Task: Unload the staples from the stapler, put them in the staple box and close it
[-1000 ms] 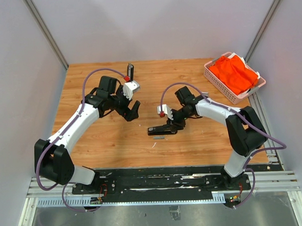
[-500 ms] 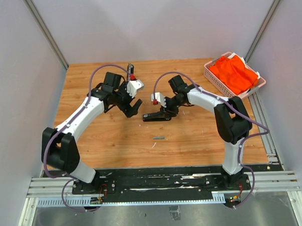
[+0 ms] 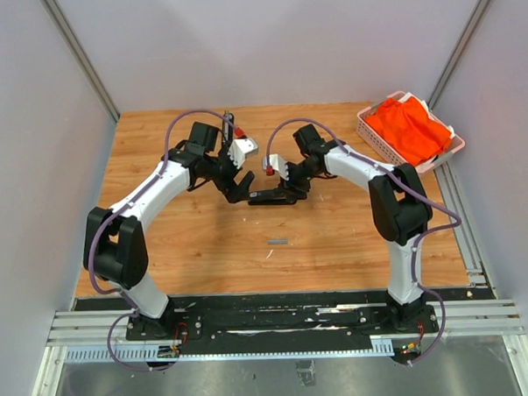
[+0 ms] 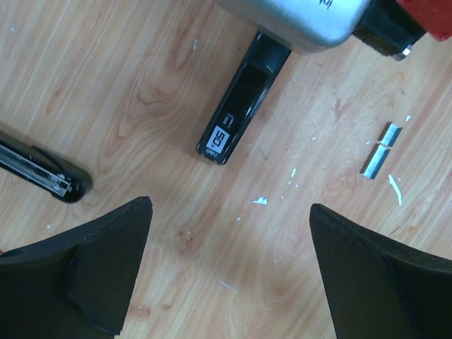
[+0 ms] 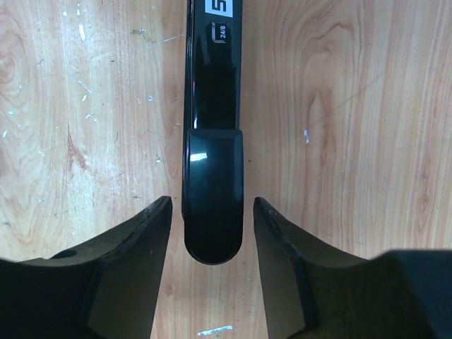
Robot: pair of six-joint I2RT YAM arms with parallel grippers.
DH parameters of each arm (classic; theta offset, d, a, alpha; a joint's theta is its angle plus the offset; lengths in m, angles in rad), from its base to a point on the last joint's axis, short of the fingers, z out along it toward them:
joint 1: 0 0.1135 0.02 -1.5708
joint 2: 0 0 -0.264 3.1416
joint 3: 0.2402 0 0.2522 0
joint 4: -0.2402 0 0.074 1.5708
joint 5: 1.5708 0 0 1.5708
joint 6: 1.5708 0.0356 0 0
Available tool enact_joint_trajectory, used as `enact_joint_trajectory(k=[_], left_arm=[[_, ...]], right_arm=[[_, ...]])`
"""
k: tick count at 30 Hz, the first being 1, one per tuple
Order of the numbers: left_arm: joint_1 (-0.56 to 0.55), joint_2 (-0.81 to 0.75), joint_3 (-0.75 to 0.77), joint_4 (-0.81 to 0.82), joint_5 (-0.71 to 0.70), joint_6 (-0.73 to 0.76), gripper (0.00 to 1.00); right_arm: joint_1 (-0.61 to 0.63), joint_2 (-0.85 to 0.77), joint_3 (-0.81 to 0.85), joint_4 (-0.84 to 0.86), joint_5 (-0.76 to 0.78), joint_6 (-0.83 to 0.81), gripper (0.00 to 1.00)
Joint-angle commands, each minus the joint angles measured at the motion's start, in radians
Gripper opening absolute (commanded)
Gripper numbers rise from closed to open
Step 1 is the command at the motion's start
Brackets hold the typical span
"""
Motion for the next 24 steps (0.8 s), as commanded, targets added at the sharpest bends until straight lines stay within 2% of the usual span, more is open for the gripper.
enact_joint_trajectory(k=[1,6,10,15,19,24], left_arm=[[-0.002,0.022,0.054,0.014,0.081,0.026,0.98],[-0.011,0.073,0.12,-0.021,0.113,0.042,0.98],[-0.045,0.137,0.202,-0.054,0.114,0.069,0.98],[-0.108,0.257,0.346,-0.125,0.098,0.082,0.98],[-0.15,0.344,0.43,-0.172,0.104,0.081,0.98],[-0.196,0.393,0.456,-0.191,0.086,0.101,1.0]], right_arm=[[-0.021,-0.087,0.0,-0.012,-0.016,0.042,0.53],[-0.067,-0.225,-0.077,0.046,-0.024,0.174,0.63],[-0.129,-0.355,-0.199,0.18,-0.038,0.314,0.63],[-0.211,-0.467,-0.361,0.371,-0.088,0.57,0.63],[-0.248,-0.467,-0.442,0.463,-0.09,0.749,0.6],[-0.28,-0.391,-0.458,0.545,-0.125,0.96,0.55]])
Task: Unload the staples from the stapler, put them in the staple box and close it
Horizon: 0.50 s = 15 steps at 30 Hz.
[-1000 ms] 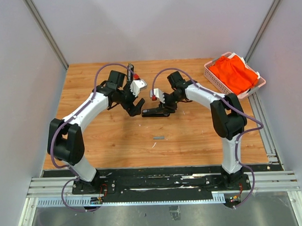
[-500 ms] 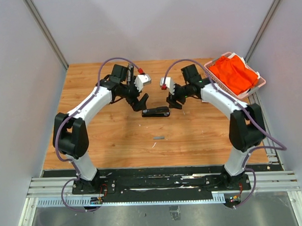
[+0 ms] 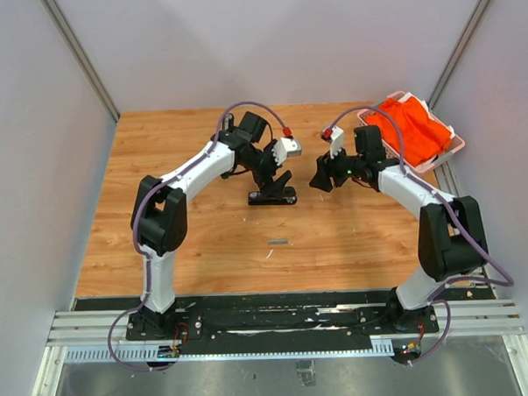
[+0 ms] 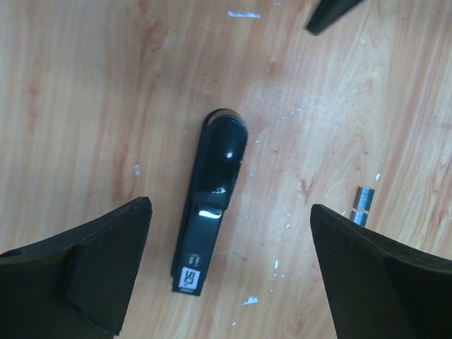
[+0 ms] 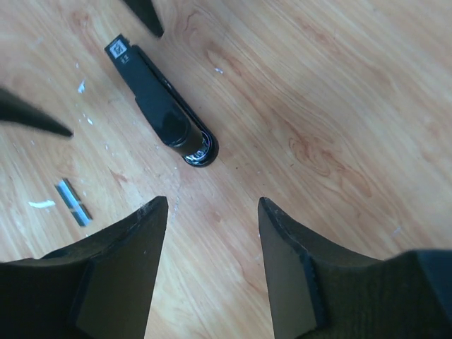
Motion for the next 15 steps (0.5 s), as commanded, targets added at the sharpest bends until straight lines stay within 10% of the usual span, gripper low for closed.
enact_joint_trajectory(k=[1,15], left_arm=[[-0.039,0.026,0.03,-0.054,-0.003,0.032,1.0],[-0.058,0.13,0.094,-0.057,-0.041,0.001,0.95]], right_arm=[[-0.032,0.067,-0.008,0.128,-0.041,0.274,0.55],[-0.037,0.252,-0.006,0.197,-0.068,0.479,0.37]])
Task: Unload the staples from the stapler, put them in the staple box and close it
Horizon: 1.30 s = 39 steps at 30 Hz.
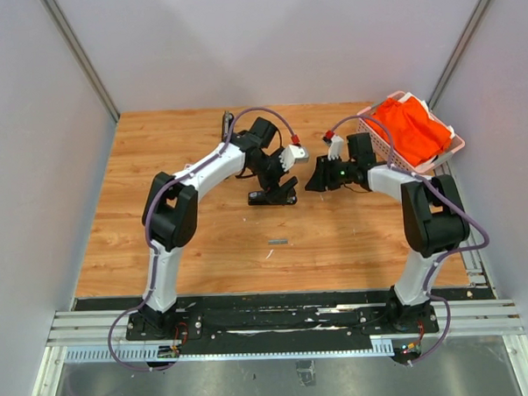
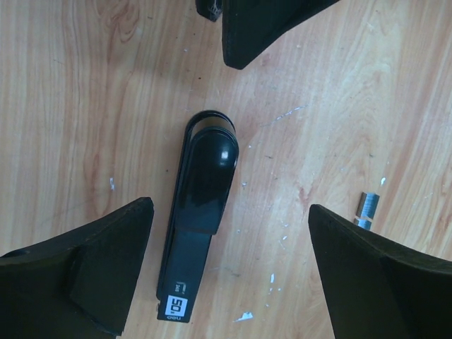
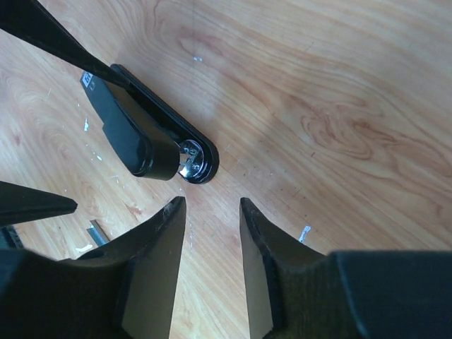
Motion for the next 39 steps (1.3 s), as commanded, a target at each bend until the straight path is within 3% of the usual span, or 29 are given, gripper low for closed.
enact_joint_trajectory(k=[1,14,24,36,39], left_arm=[[-0.009,0.046,0.057,-0.013,-0.013,-0.008,0.95],[-0.019,0.115,0.114,-0.032,-0.025,-0.017,0.84],[-0.028,0.148,0.136,-0.031,-0.022,-0.041,0.73],[-0.032,0.16,0.145,-0.031,-0.015,-0.067,0.41],[-0.032,0.161,0.144,-0.032,-0.011,-0.074,0.31]], right_arm=[[-0.019,0.056,-0.001,0.043,-0.052,0.095,0.36],[-0.021,0.156,0.022,0.073,-0.128,0.226,0.22],[0.0,0.208,0.033,0.095,-0.15,0.278,0.18],[0.036,0.255,0.05,0.127,-0.178,0.333,0.19],[0.041,0.247,0.05,0.117,-0.154,0.324,0.23]])
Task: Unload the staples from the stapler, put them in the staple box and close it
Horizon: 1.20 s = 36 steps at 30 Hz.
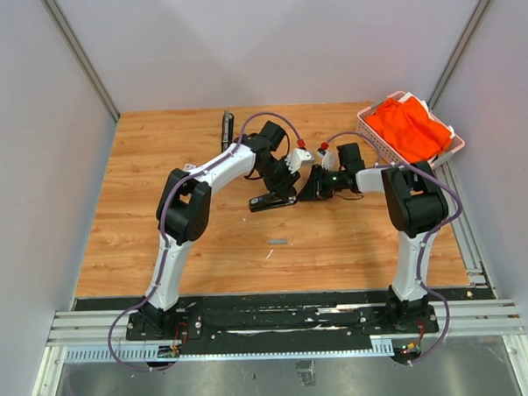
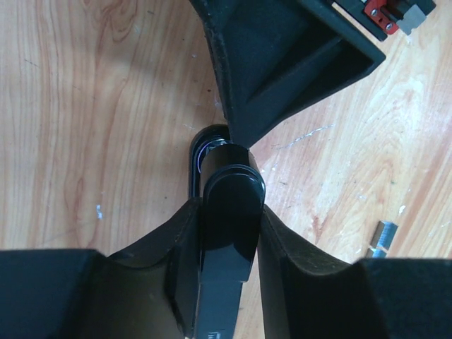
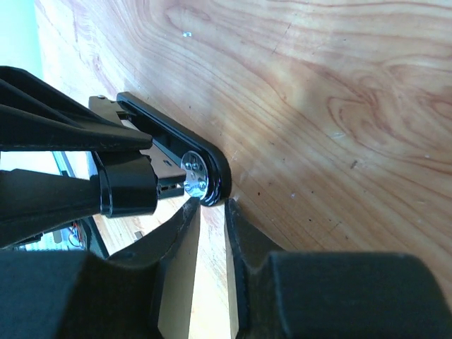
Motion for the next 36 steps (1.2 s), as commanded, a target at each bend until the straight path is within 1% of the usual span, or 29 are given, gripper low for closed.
enact_joint_trajectory(k=[1,4,8,14,23,32,36], left_arm=[[-0.011,0.018,0.034,-0.004,0.023,-0.014,0.28],[-0.011,0.019,0.032,-0.004,0.027,-0.015,0.18],[-0.011,0.016,0.027,-0.005,0.027,-0.014,0.01],[-0.011,-0.007,-0.002,-0.001,0.04,-0.004,0.0],[-0.011,-0.082,-0.064,0.052,0.123,-0.017,0.0],[-0.008,-0.136,-0.118,0.105,0.116,-0.036,0.0],[-0.005,-0.159,-0.149,0.15,0.087,-0.056,0.0]], right_arm=[[0.021,0.009,0.019,0.003,0.006,0.01,0.25],[0.028,0.009,0.022,-0.007,0.01,0.001,0.29],[0.033,0.009,0.031,-0.039,0.039,-0.024,0.32],[0.033,0.014,0.033,-0.061,0.067,-0.046,0.33],[0.031,0.02,0.033,-0.068,0.061,-0.061,0.34],[0.031,0.016,0.029,-0.068,0.05,-0.063,0.34],[0.031,0.015,0.029,-0.065,0.036,-0.061,0.34]])
